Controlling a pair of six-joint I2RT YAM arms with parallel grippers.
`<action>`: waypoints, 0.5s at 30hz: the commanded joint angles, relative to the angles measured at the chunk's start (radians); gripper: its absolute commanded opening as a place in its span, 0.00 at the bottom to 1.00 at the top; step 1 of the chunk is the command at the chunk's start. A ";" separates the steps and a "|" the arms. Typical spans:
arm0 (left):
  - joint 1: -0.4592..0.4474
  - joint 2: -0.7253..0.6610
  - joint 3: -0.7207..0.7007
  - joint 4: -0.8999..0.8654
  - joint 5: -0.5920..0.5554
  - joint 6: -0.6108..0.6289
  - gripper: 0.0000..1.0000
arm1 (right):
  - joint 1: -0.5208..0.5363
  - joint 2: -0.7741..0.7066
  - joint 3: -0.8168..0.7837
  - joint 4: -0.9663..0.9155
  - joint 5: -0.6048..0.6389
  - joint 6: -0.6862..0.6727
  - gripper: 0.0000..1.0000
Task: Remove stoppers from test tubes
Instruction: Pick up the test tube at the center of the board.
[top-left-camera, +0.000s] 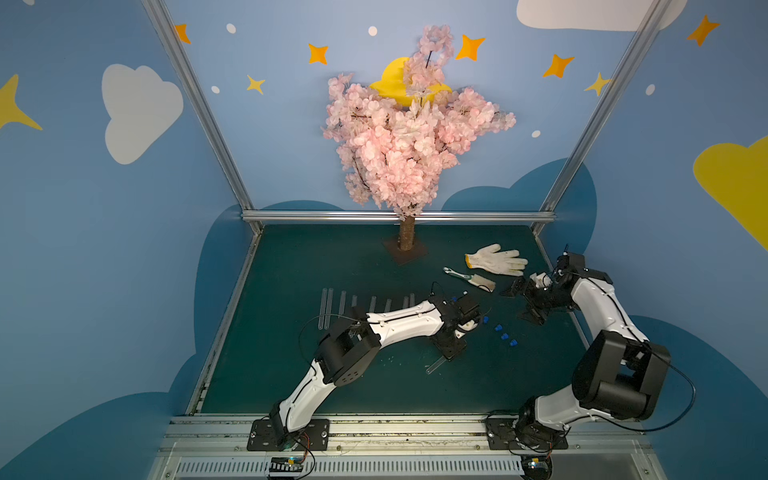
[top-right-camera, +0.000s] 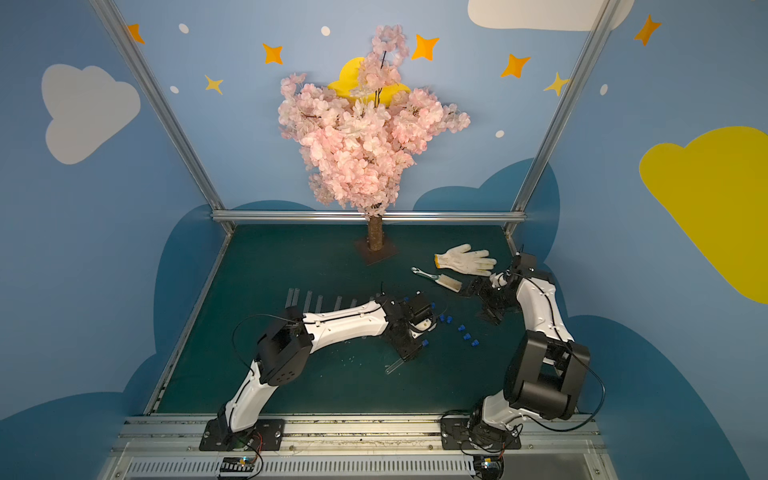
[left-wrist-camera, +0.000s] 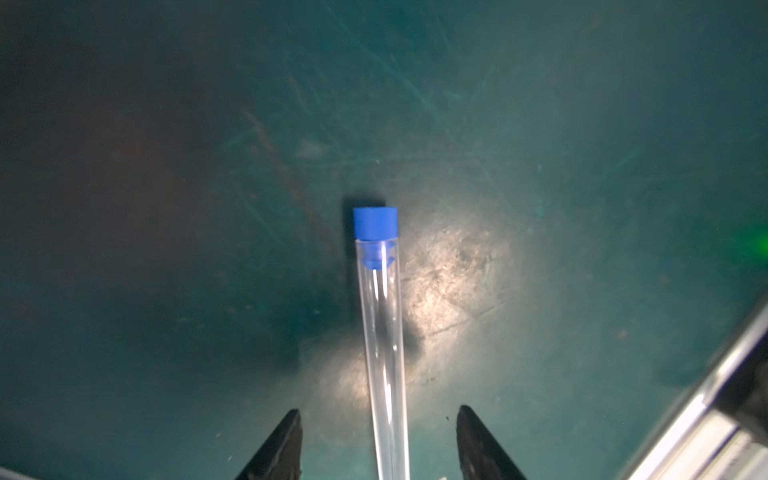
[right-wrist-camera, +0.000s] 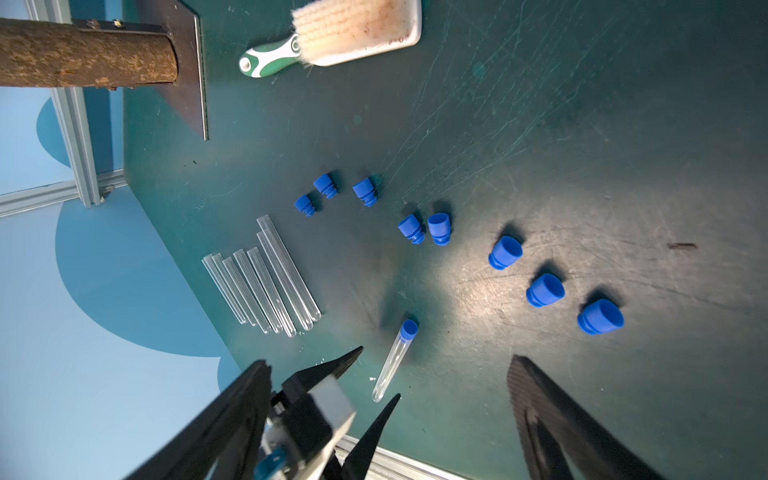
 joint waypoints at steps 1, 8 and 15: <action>-0.017 0.031 0.039 -0.053 -0.026 0.036 0.57 | -0.007 -0.030 0.002 -0.018 -0.003 0.014 0.89; -0.041 0.077 0.052 -0.069 -0.047 0.040 0.52 | -0.010 -0.040 0.023 -0.047 0.012 -0.006 0.89; -0.055 0.119 0.089 -0.112 -0.084 0.050 0.45 | -0.016 -0.047 0.018 -0.052 0.007 -0.009 0.89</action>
